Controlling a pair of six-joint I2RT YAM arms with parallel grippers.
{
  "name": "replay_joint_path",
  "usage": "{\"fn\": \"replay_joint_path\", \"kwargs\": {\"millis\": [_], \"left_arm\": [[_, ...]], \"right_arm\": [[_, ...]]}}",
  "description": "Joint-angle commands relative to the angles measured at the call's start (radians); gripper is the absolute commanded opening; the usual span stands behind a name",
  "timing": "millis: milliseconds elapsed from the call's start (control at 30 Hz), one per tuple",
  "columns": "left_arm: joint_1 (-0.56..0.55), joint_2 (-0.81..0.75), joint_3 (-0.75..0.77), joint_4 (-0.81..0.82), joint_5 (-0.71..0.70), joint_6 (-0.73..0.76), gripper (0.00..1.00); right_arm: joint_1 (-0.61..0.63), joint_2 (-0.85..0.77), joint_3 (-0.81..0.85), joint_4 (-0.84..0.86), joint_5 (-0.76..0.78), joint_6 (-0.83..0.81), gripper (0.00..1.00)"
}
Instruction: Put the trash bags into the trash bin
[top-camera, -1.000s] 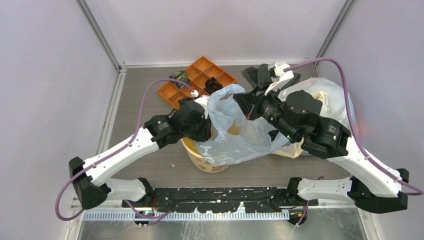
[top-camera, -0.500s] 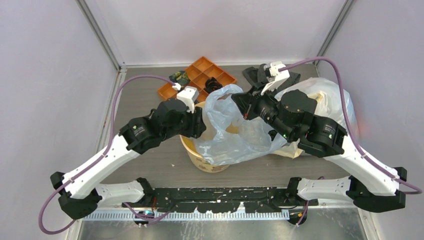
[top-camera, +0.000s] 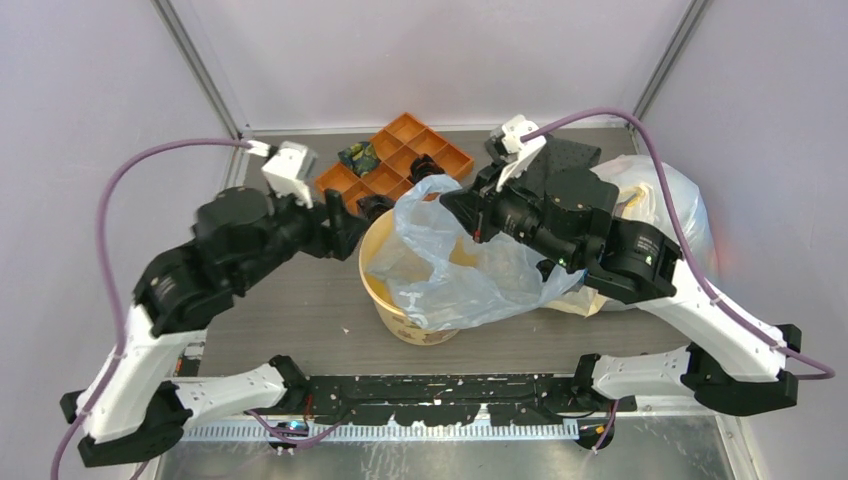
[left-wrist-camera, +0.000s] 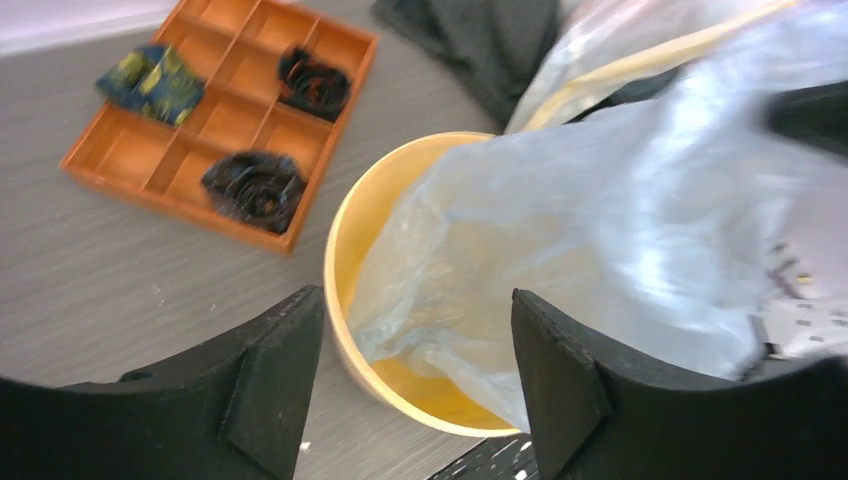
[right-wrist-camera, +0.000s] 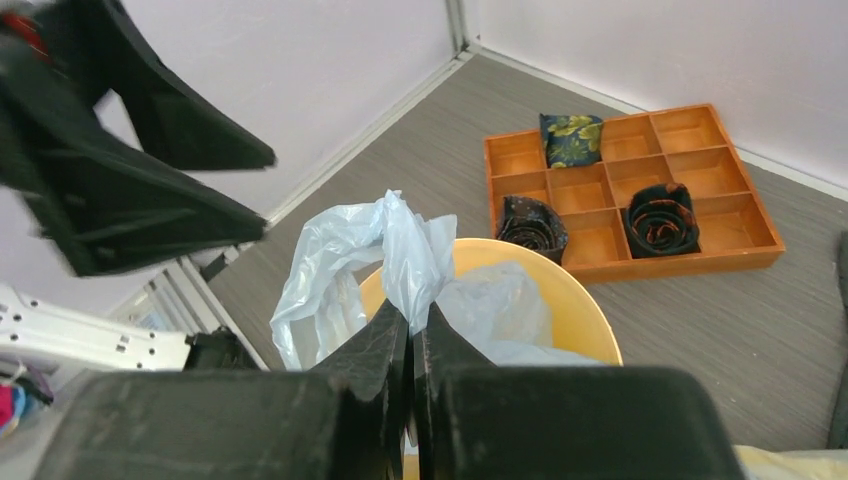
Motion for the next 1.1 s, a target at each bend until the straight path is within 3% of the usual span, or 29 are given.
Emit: {"fn": "replay_joint_path", "kwargs": {"millis": [0,100,233,500,667,867,933,967,1000,1067], "left_arm": [[0.001,-0.101,0.043,0.096,0.189,0.068,0.73],[0.001,-0.076,0.079,0.105,0.323,0.089,0.75],[0.001,-0.012,0.098,0.121,0.379,0.108,0.76],[0.001,0.074,0.159,0.14,0.295,0.16,0.76],[0.001,0.118,0.163,0.175,0.343,0.143,0.74],[0.001,0.098,0.145,0.201,0.297,0.13,0.5],[0.001,0.098,0.151,0.201,0.301,0.129,0.41],[0.001,0.102,0.155,0.195,0.301,0.128,0.29],[0.001,0.11,0.162,0.188,0.299,0.128,0.23],[0.001,0.127,0.178,0.153,0.264,0.122,0.03]], "right_arm": [[0.003,0.043,0.068,-0.024,-0.108,-0.068,0.09],[0.002,0.068,0.09,-0.02,-0.129,-0.079,0.09],[0.003,0.111,0.146,-0.034,-0.17,-0.09,0.1],[0.003,0.16,0.22,-0.058,-0.181,-0.1,0.11],[0.003,0.173,0.24,-0.059,-0.14,-0.095,0.11],[0.004,0.178,0.245,-0.073,-0.067,-0.093,0.13],[0.002,0.179,0.24,-0.077,-0.062,-0.092,0.18],[0.003,0.181,0.241,-0.081,-0.063,-0.091,0.26],[0.003,0.184,0.246,-0.087,-0.06,-0.087,0.33],[0.003,0.182,0.26,-0.107,-0.04,-0.075,0.59]]}}
